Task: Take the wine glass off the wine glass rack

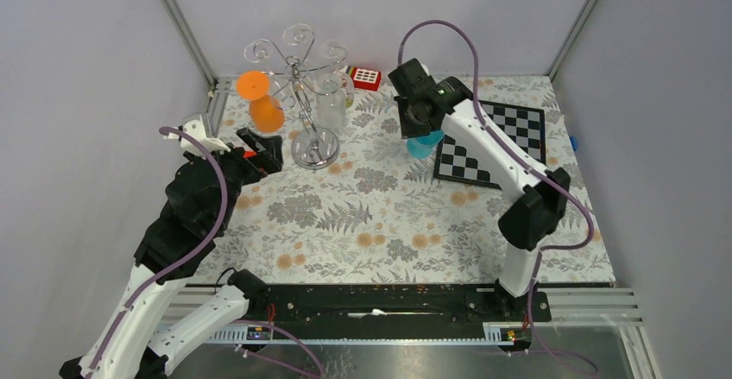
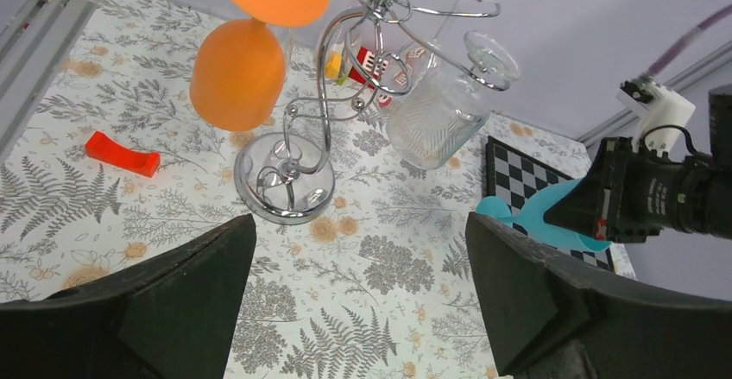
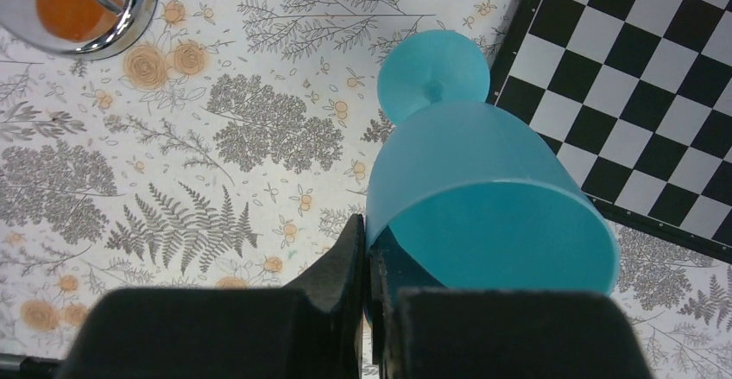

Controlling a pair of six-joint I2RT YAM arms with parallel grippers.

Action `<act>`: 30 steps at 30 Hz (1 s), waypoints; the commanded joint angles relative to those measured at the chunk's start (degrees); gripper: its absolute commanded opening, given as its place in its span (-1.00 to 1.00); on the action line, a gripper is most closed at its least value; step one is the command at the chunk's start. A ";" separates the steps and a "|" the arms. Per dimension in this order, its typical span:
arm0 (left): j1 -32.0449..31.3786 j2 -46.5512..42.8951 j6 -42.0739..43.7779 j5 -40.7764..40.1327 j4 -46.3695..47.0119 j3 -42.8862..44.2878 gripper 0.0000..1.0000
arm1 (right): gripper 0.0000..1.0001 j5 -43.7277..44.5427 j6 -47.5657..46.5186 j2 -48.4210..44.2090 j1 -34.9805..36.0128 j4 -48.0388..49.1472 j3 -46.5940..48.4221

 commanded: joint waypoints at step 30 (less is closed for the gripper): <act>0.19 -1.86 8.66 -7.63 1.67 -4.01 0.98 | -0.86 -1.68 -1.93 26.76 -6.58 -9.97 26.58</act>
